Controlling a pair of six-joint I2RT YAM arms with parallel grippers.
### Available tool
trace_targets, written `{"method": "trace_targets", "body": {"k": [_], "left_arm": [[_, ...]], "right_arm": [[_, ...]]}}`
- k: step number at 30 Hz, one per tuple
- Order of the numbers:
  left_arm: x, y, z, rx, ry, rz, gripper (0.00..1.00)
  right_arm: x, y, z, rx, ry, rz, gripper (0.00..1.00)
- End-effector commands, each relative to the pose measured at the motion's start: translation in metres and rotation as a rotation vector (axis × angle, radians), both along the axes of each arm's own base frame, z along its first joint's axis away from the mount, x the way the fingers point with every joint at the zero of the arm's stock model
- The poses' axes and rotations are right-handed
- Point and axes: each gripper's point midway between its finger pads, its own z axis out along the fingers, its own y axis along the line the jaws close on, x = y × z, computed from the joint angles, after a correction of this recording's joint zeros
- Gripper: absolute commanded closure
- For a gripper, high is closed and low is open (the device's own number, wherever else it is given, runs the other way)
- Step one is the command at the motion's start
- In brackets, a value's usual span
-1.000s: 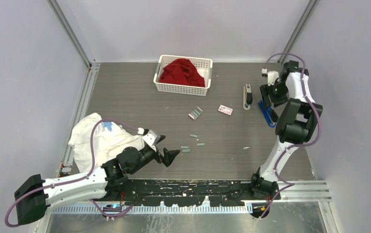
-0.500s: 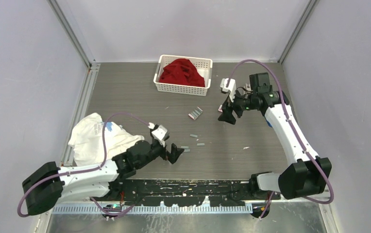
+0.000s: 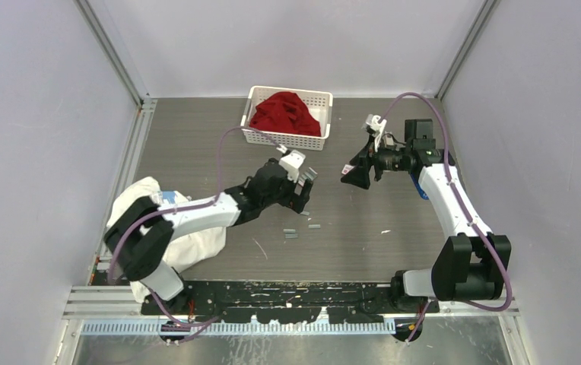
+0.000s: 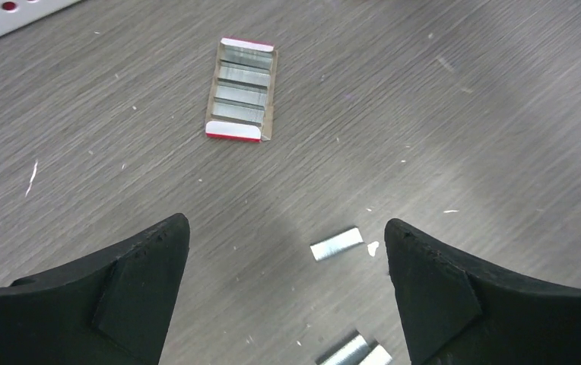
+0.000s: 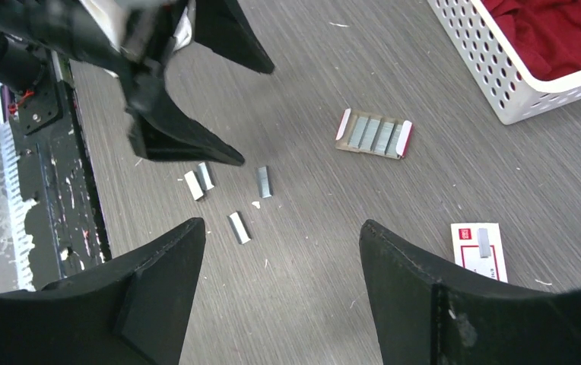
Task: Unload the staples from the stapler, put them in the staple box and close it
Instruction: Move the staple box to the center of the board.
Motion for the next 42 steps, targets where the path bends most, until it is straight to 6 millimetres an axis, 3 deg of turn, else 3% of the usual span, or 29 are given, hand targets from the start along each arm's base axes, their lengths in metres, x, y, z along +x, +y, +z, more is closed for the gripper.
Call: {"method": "trace_targets", "body": {"k": [1,6,20,32,42], "left_arm": [[0.013,-0.011,-0.021,0.162,0.006,-0.080,0.02],[0.036,-0.020,-0.042,0.247,0.038,-0.099,0.08],[0.078,-0.029,-0.068,0.231,0.142,-0.102,0.17],[0.093,-0.033,-0.081,0.272,0.177,-0.084,0.33],[0.091,-0.030,-0.081,0.291,0.178,-0.091,0.49]], "right_arm": [[0.003,0.002,0.026,0.068,-0.058,0.006,0.21],[0.000,0.002,0.029,0.083,-0.064,0.014,0.21],[-0.005,0.002,0.032,0.098,-0.059,0.032,0.21],[-0.006,0.000,0.035,0.104,-0.053,0.039,0.21],[-0.007,-0.001,0.037,0.112,-0.052,0.041,0.22]]}}
